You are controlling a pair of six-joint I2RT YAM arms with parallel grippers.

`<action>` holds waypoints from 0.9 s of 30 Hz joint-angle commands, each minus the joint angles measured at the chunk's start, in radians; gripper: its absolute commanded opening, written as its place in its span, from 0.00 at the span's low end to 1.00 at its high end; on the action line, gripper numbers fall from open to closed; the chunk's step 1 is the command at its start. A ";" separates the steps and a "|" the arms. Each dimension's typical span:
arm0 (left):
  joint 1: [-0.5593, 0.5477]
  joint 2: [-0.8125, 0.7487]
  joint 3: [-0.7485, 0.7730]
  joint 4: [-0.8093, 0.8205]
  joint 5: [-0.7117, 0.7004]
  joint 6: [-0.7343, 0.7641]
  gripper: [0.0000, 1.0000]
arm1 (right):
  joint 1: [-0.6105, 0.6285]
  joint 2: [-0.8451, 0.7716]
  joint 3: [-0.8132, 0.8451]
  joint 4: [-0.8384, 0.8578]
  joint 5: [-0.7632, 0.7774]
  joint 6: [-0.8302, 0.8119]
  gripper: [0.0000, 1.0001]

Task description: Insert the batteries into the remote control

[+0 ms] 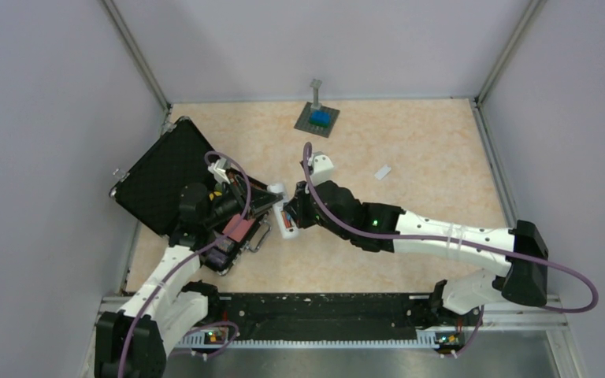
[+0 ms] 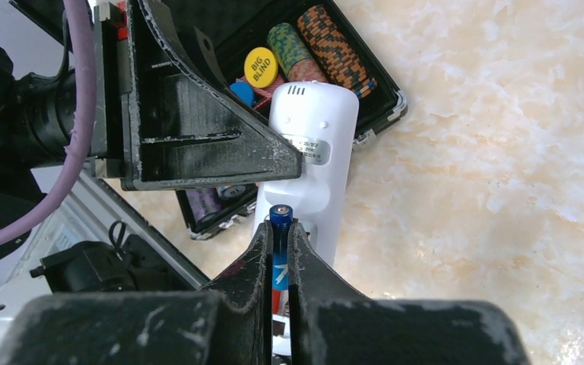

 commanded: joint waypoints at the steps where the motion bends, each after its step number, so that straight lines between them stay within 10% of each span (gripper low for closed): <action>1: -0.003 -0.032 0.049 0.009 0.008 0.014 0.00 | 0.016 -0.003 0.011 -0.004 -0.003 -0.025 0.00; 27: -0.003 -0.035 0.041 0.033 -0.008 0.008 0.00 | 0.015 0.014 -0.018 -0.054 -0.112 0.012 0.00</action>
